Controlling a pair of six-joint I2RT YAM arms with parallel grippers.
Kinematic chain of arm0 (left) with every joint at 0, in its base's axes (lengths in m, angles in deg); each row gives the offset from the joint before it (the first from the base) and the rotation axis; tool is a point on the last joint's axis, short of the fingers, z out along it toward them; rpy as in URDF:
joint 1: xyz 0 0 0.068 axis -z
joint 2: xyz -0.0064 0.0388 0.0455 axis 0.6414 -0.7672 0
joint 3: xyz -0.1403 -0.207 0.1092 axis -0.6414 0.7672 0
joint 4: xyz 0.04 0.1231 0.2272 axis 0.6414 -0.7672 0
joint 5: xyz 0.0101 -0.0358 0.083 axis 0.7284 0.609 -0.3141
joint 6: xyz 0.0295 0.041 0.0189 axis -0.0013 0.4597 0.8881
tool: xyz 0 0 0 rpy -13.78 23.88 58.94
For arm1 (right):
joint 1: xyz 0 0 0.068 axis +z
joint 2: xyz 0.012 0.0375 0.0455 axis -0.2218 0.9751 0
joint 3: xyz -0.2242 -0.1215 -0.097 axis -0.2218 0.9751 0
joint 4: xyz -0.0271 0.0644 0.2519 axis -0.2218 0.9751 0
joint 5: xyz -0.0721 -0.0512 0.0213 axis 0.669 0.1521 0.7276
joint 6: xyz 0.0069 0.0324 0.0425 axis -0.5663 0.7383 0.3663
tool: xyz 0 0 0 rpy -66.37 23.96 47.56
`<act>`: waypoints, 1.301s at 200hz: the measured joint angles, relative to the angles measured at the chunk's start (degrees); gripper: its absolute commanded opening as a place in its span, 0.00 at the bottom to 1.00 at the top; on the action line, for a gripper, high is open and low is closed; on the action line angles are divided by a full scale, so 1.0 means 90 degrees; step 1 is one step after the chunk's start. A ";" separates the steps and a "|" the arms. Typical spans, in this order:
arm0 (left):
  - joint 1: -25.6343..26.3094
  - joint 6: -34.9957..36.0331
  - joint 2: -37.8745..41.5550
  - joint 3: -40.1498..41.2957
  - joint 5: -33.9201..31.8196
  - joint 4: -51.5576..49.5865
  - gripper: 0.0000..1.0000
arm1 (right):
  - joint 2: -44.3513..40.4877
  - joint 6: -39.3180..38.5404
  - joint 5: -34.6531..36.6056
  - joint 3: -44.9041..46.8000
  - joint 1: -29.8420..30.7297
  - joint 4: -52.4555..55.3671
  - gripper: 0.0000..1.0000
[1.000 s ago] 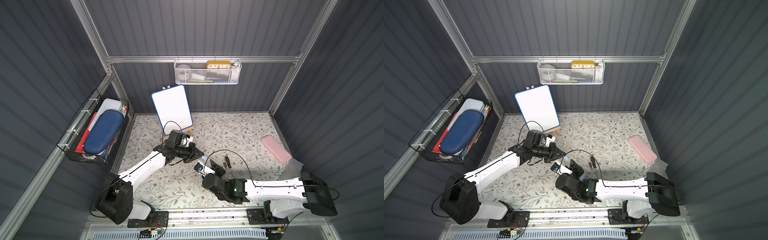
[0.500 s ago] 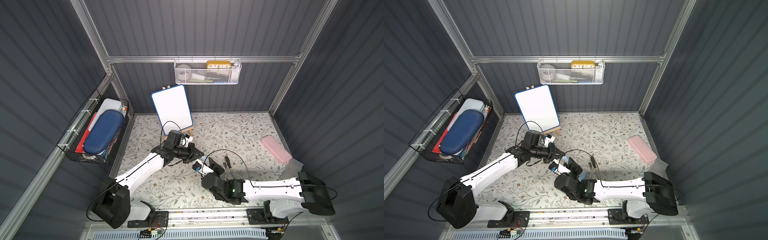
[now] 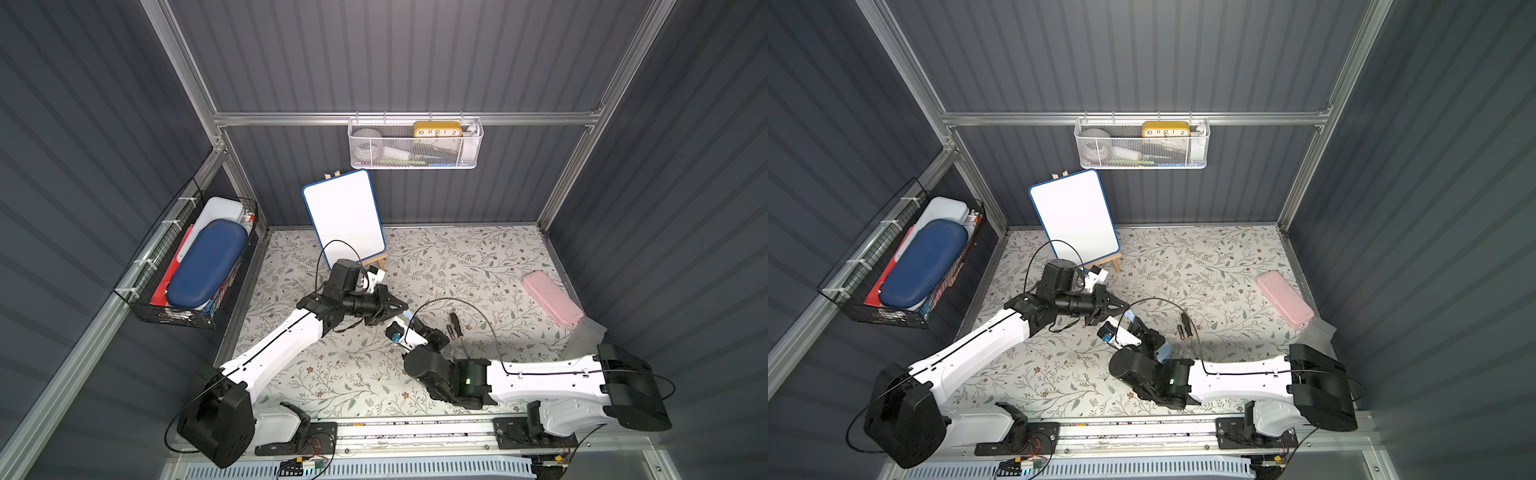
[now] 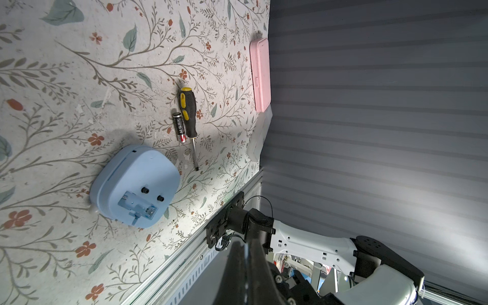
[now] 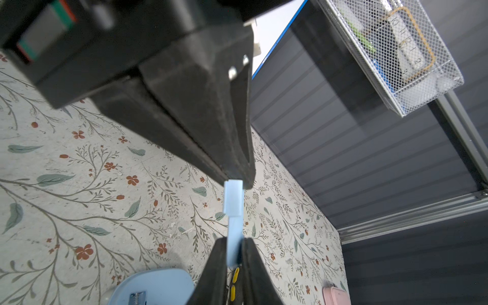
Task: Remove the battery from the alarm
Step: Pick up the cover from the alarm.
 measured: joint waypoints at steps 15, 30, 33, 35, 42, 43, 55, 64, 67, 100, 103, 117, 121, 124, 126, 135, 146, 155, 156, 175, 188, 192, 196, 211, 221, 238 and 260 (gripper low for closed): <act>0.0000 -0.0002 0.0019 0.0000 0.0002 0.0015 0.00 | 0.0000 -0.0061 0.0010 0.0000 0.0000 -0.0051 0.05; -0.0005 -0.0017 0.0029 0.0007 0.0005 0.0024 0.00 | 0.0000 -0.0131 0.0032 0.0005 0.0000 -0.0095 0.03; -0.0007 -0.0022 0.0029 0.0010 0.0007 0.0027 0.00 | 0.0000 -0.0155 0.0034 0.0010 0.0000 -0.0109 0.02; -0.0010 -0.0024 0.0032 0.0012 0.0012 0.0032 0.00 | 0.0000 -0.0168 0.0034 0.0015 0.0000 -0.0124 0.01; -0.0012 -0.0027 0.0034 0.0022 0.0015 0.0046 0.00 | 0.0000 -0.0192 0.0034 0.0027 0.0000 -0.0155 0.00; -0.0012 -0.0027 0.0034 0.0024 0.0019 0.0049 0.00 | 0.0000 -0.0194 0.0034 0.0032 0.0000 -0.0160 0.00; -0.0012 -0.0036 0.0034 0.0046 0.0027 0.0068 0.00 | 0.0000 -0.0238 0.0032 0.0063 0.0005 -0.0209 0.00; -0.0012 -0.0044 0.0034 0.0061 0.0027 0.0070 0.00 | -0.0002 -0.0262 0.0027 0.0087 0.0007 -0.0245 0.00; -0.0012 -0.0046 0.0034 0.0066 0.0027 0.0073 0.00 | -0.0007 -0.0270 0.0027 0.0092 0.0007 -0.0248 0.00; -0.0010 -0.0073 0.0056 0.0070 0.0100 0.0138 0.00 | -0.0221 -0.0306 -0.0095 0.0170 0.0007 -0.0238 0.00; -0.0010 -0.0078 0.0061 0.0070 0.0112 0.0146 0.00 | -0.0245 -0.0308 -0.0104 0.0172 0.0007 -0.0233 0.00; -0.0010 -0.0100 0.0114 0.0070 0.0136 0.0175 0.00 | -0.0345 -0.0296 -0.0151 0.0182 0.0007 -0.0221 0.22; -0.0010 -0.0100 0.0129 0.0070 0.0136 0.0172 0.00 | -0.0376 -0.0233 -0.0160 0.0185 0.0007 -0.0226 0.24; -0.0007 -0.0100 0.0138 0.0070 0.0134 0.0172 0.00 | -0.0401 -0.0270 -0.0158 0.0187 0.0010 -0.0221 0.27; -0.0010 -0.0100 0.0146 0.0070 0.0131 0.0172 0.00 | -0.0423 -0.0216 -0.0155 0.0187 0.0012 -0.0216 0.30; -0.0010 -0.0107 0.0168 0.0075 0.0121 0.0182 0.00 | -0.0522 -0.0117 -0.0151 0.0204 0.0012 -0.0199 0.37; -0.0010 -0.0121 0.0185 0.0083 0.0117 0.0202 0.00 | -0.0678 -0.0027 -0.0151 0.0216 0.0012 -0.0092 0.45; -0.0010 -0.0141 0.0189 0.0087 0.0119 0.0226 0.00 | -0.0806 0.0112 -0.0165 0.0221 0.0012 0.0015 0.49; -0.0010 -0.0141 0.0189 0.0087 0.0117 0.0228 0.00 | -0.0816 0.0100 -0.0160 0.0223 0.0012 0.0024 0.49; -0.0010 -0.0158 0.0202 0.0102 0.0112 0.0313 0.00 | -0.1083 0.0328 -0.0226 0.0228 0.0012 0.0384 0.49; -0.0012 -0.0155 0.0202 0.0129 0.0090 0.0323 0.00 | -0.1268 0.0420 -0.0255 0.0240 0.0012 0.0556 0.49; -0.0012 -0.0155 0.0202 0.0138 0.0080 0.0323 0.00 | -0.1326 0.0442 -0.0267 0.0250 0.0012 0.0583 0.49; -0.0012 -0.0151 0.0202 0.0151 0.0058 0.0325 0.00 | -0.1377 0.0435 -0.0260 0.0277 0.0039 0.0585 0.50; -0.0012 -0.0112 0.0209 0.0177 -0.0012 0.0328 0.00 | -0.1535 0.0323 -0.0287 0.0457 0.0168 0.0483 0.51; -0.0012 -0.0080 0.0243 0.0202 -0.0063 0.0330 0.00 | -0.1540 0.0158 -0.0328 0.0624 0.0267 0.0347 0.51; -0.0012 -0.0044 0.0347 0.0248 -0.0153 0.0330 0.00 | -0.1341 -0.0090 -0.0342 0.0767 0.0381 0.0277 0.52; -0.0012 0.0046 0.0461 0.0248 -0.0221 0.0328 0.00 | -0.0850 -0.0396 -0.0284 0.0760 0.0466 0.0126 0.52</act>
